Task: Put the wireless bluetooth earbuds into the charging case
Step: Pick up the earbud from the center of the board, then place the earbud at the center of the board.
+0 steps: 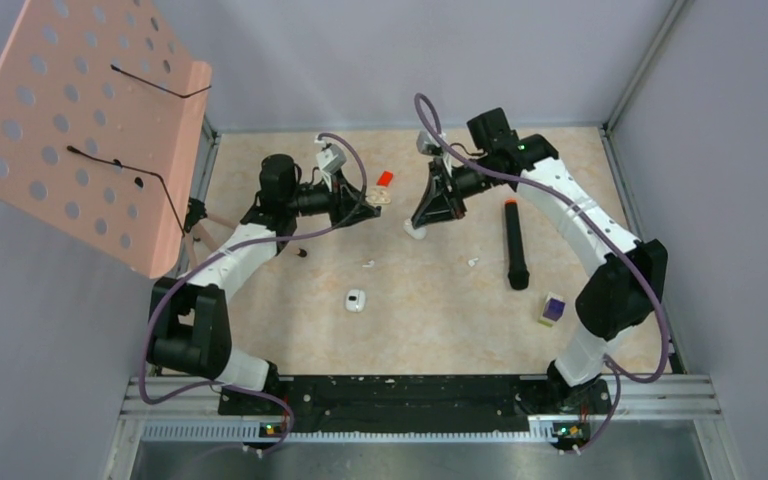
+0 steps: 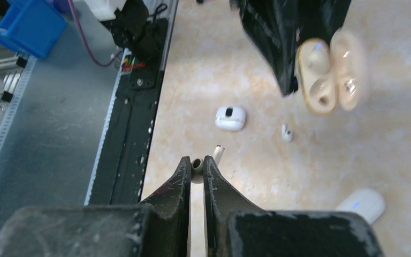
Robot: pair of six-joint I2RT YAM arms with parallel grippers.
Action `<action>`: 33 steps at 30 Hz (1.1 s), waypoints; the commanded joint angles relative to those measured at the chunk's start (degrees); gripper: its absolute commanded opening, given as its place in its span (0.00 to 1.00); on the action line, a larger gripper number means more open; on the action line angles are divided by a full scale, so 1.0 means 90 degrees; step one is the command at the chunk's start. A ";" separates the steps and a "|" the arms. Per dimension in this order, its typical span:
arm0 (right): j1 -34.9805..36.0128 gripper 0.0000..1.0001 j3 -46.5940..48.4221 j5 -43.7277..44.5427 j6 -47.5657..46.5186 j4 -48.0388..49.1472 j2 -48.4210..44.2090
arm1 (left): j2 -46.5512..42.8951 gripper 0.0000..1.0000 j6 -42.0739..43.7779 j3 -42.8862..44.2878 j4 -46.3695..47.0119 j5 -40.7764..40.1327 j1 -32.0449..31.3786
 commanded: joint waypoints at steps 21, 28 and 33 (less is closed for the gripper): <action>0.0225 0.00 -0.0161 0.2037 -0.4117 -0.3619 0.3444 | -0.1126 0.00 0.0475 -0.0300 -0.1487 -0.0408 0.0374; 0.0210 0.07 0.0433 0.1977 -0.3842 -0.3605 0.4101 | -0.1272 0.00 0.0475 -0.0320 -0.1568 -0.0494 0.0384; 0.0100 0.25 0.0962 0.1681 -0.3409 -0.3600 0.4516 | -0.1270 0.00 0.0475 -0.0308 -0.1579 -0.0456 0.0384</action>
